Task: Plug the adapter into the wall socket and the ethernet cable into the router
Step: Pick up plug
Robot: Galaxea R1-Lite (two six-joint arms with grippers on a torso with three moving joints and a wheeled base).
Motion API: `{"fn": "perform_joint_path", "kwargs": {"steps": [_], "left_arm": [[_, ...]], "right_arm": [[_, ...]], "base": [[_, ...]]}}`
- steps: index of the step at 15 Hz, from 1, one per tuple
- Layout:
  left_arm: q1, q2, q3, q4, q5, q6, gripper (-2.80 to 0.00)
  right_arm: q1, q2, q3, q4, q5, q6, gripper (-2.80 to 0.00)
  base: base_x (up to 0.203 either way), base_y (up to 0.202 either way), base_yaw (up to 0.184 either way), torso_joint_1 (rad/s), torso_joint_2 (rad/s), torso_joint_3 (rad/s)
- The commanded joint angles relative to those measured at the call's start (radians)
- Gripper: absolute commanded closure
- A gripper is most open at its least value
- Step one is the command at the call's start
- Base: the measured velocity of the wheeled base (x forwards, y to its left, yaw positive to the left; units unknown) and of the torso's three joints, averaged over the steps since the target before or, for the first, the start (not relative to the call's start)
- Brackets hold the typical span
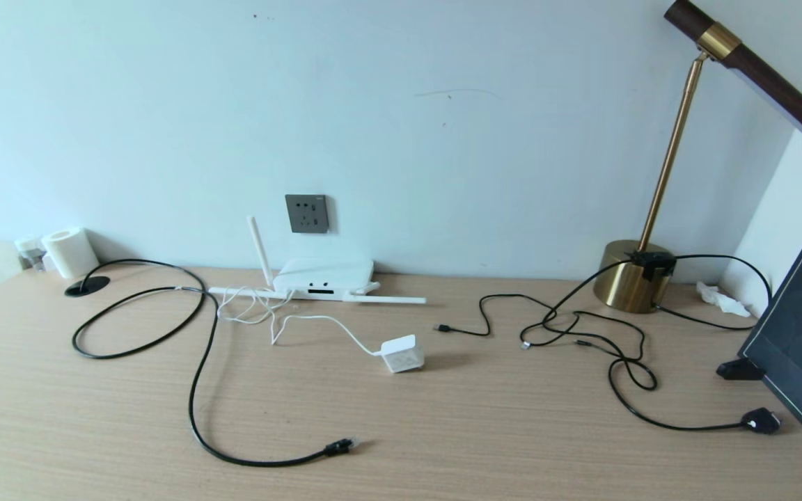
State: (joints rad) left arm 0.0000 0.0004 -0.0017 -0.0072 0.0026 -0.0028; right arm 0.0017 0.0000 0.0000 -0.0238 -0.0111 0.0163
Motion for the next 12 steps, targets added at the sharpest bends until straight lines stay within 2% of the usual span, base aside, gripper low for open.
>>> {"fn": "perform_joint_path", "kwargs": {"steps": [1,6,8,12], "left_arm": [[0.000,0.000,0.000,0.000,0.000,0.001,0.00],[0.001,-0.001,-0.008,0.000,0.002,0.001,0.00],[0.001,0.036,-0.116,0.014,0.001,-0.004,0.00],[-0.037,0.366,-0.316,0.030,-0.006,-0.029,0.00]], "right_arm": [[0.000,0.000,0.012,-0.001,0.000,-0.001,-2.80],[0.001,0.000,0.011,-0.001,-0.003,0.007,-2.80],[0.001,0.000,0.011,-0.001,-0.003,0.007,-2.80],[0.001,0.000,0.011,-0.002,-0.003,0.009,-2.80]], "base": [[0.000,0.000,0.000,0.000,0.00,0.000],[0.000,0.000,0.000,0.000,0.00,0.000],[0.000,0.000,0.000,0.000,0.00,0.000],[0.000,0.000,0.000,0.000,0.00,0.000]]}}
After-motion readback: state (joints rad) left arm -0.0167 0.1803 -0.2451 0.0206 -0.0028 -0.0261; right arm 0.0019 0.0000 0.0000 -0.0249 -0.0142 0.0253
